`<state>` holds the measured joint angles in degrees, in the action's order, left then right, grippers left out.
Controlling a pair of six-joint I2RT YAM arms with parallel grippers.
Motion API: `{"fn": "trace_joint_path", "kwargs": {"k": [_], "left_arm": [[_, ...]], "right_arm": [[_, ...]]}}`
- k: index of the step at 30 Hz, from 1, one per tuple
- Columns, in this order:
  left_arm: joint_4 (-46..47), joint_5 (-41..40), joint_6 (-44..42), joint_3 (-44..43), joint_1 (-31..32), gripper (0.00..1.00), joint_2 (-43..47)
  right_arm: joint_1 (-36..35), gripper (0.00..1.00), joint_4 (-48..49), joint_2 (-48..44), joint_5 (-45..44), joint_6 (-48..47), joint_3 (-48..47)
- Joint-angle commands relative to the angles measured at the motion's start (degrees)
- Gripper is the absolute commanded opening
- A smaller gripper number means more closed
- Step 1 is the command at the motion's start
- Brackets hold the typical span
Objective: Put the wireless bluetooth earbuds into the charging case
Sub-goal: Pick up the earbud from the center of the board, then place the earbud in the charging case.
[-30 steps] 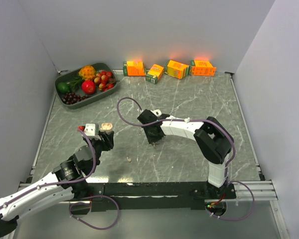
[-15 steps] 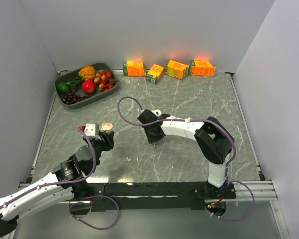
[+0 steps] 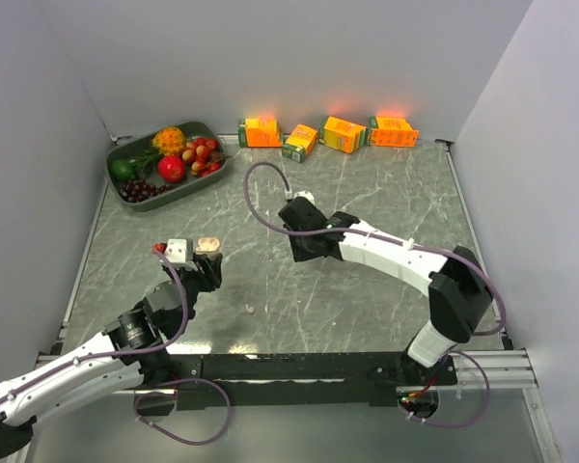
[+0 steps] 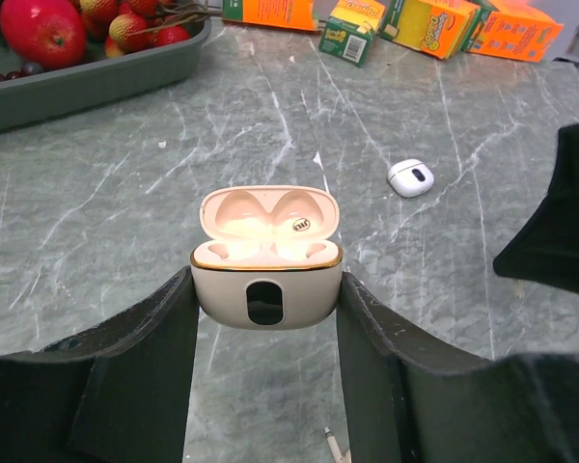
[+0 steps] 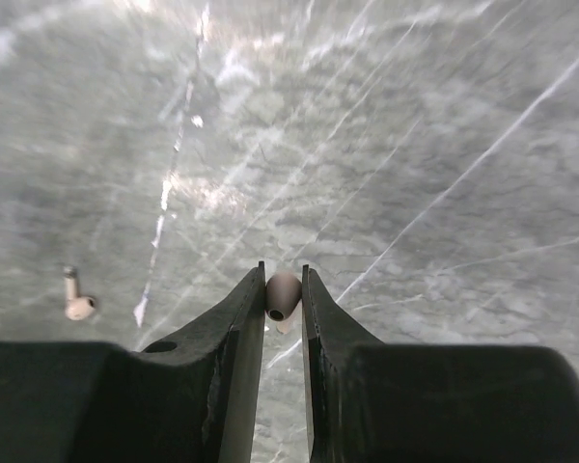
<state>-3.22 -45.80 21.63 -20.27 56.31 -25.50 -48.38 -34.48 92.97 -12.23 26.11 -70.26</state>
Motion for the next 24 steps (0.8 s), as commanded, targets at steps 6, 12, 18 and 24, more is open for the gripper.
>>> {"fn": "trace_joint_path", "kwargs": {"k": [6, 12, 18, 24], "left_arm": [[11.04, 6.94, -4.13, -1.26, 0.2, 0.01, -3.59], [21.13, 13.53, -8.61, -1.52, 0.2, 0.01, -8.85], [31.77, 21.18, -10.82, -1.09, 0.2, 0.01, -13.95], [41.54, 28.57, -11.78, -2.31, 0.2, 0.01, -20.1]], "right_arm": [[-0.14, 0.0, -2.61, -10.95, -7.88, 1.49, -5.5], [-0.13, 0.0, -1.47, -17.45, -12.11, 0.7, -5.77], [-2.07, 0.0, 1.17, -24.76, -18.35, -1.76, -3.92], [-3.91, 0.0, 0.2, -28.8, -21.61, -3.08, -4.53]]}}
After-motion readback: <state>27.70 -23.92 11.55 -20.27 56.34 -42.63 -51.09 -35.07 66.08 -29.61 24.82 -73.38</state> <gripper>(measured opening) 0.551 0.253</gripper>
